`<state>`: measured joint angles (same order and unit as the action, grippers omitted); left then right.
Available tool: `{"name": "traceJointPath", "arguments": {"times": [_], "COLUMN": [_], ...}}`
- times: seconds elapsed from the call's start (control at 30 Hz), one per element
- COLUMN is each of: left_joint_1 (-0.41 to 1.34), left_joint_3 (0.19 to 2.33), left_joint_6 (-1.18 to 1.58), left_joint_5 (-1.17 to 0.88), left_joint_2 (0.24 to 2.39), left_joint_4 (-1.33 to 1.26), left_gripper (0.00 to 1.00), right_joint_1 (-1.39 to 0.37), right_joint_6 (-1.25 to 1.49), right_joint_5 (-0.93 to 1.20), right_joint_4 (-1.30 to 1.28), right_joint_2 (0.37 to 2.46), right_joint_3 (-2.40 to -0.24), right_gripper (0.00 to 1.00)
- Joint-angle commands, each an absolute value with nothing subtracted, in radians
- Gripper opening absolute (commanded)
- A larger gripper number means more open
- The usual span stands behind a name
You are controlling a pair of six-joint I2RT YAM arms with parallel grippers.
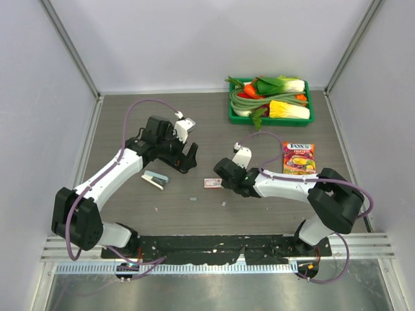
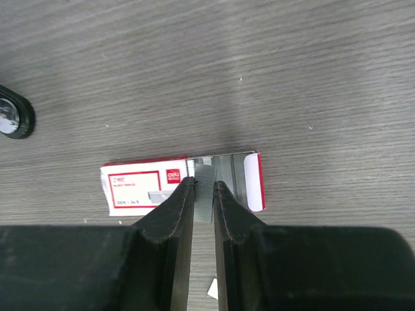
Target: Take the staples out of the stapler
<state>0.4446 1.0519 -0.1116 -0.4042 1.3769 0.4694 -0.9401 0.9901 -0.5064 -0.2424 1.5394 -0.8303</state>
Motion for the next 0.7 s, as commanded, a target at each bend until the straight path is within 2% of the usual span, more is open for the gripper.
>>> {"name": "traceJointPath", "arguments": {"times": [0.0, 0.67], "left_joint_1": [0.436, 0.428], "left_joint_3": [1.052, 1.037], "left_joint_6": [-0.106, -0.098], "left_joint_5": [-0.430, -0.430], "left_joint_2": [1.368, 1.353], "left_joint_4": [0.446, 0.433], "left_gripper": [1.00, 1.00], "right_joint_1": [-0.936, -0.954], "right_joint_6": [0.974, 0.919], "right_joint_5": [-0.489, -0.506], "right_joint_4": [-0.180, -0.230], "right_joint_2": [1.558, 1.600], "right_joint_3": [-0.812, -0.845], "right_gripper": [0.17, 0.18]}}
